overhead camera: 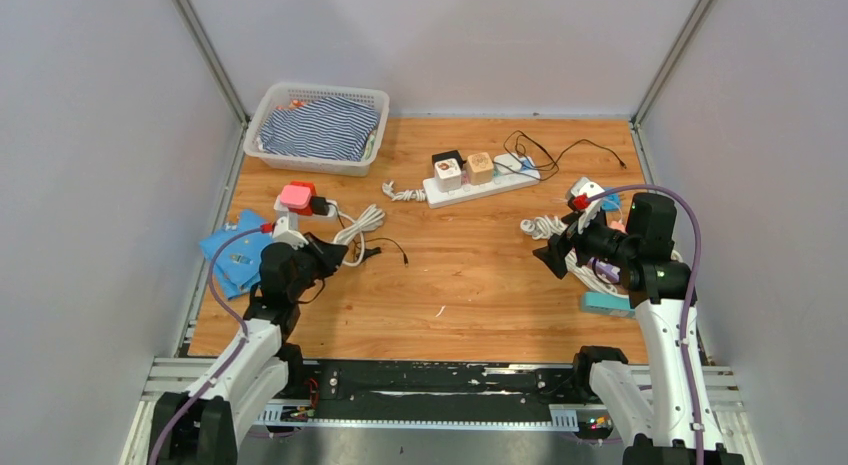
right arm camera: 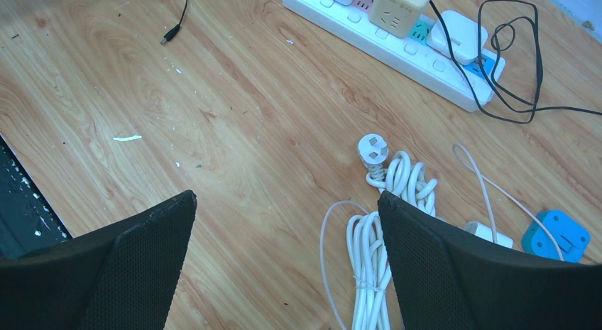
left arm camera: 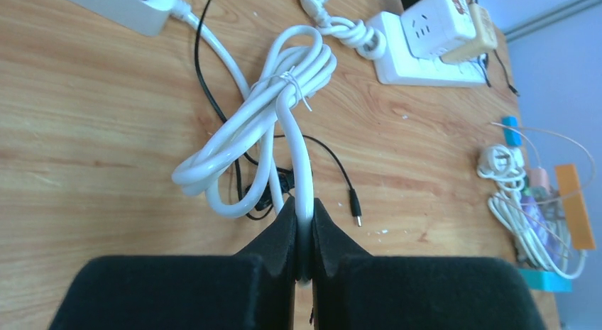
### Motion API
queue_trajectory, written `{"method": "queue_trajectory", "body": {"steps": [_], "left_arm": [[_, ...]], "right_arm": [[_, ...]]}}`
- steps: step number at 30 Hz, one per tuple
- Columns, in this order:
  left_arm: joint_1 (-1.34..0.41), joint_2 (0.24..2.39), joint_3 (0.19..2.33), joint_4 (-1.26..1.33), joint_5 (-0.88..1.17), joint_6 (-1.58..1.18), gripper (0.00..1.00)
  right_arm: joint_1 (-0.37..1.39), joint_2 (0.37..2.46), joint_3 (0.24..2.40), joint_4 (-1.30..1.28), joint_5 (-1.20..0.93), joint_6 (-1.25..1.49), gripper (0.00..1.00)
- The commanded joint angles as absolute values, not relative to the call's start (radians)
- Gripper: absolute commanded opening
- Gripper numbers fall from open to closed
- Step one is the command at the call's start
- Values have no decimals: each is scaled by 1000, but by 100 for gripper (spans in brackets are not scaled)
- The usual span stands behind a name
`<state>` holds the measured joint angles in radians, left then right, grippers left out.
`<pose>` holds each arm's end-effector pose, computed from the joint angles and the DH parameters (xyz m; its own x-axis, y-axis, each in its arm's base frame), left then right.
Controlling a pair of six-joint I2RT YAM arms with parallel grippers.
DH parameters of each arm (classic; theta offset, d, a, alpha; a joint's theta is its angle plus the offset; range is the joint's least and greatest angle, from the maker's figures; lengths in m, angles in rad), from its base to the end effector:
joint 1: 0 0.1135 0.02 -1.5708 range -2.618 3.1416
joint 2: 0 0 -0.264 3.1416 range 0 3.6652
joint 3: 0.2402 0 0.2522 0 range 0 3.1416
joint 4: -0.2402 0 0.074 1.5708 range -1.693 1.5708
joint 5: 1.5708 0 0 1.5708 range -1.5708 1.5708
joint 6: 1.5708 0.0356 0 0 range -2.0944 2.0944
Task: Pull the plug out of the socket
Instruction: Move the socket to the center of the board.
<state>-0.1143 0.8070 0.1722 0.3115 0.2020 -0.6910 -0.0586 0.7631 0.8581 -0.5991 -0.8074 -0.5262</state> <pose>0.1715 -0.0269 0.1726 -0.4349 -0.5785 -0.6901 0.0306 0.7564 -0.6534 0.1550 0.0167 0.3313 -0.1201 -0.3408 -0.9324 -0.7533 0.6431 -0.1380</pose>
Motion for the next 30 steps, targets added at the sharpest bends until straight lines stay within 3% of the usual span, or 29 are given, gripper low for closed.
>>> {"method": "queue_trajectory", "body": {"steps": [1,15,30], "left_arm": [[-130,742,134,336,314,-769,0],[-339,622,66,336,285,-873,0],[-750,713,162,337,51,-878,0]], "right_arm": [[-40,761,839,-599,-814,-545,100],[-38,771,838,-600,-813,-549,100],[-37,772,838,-600,-809,-552,100]]}}
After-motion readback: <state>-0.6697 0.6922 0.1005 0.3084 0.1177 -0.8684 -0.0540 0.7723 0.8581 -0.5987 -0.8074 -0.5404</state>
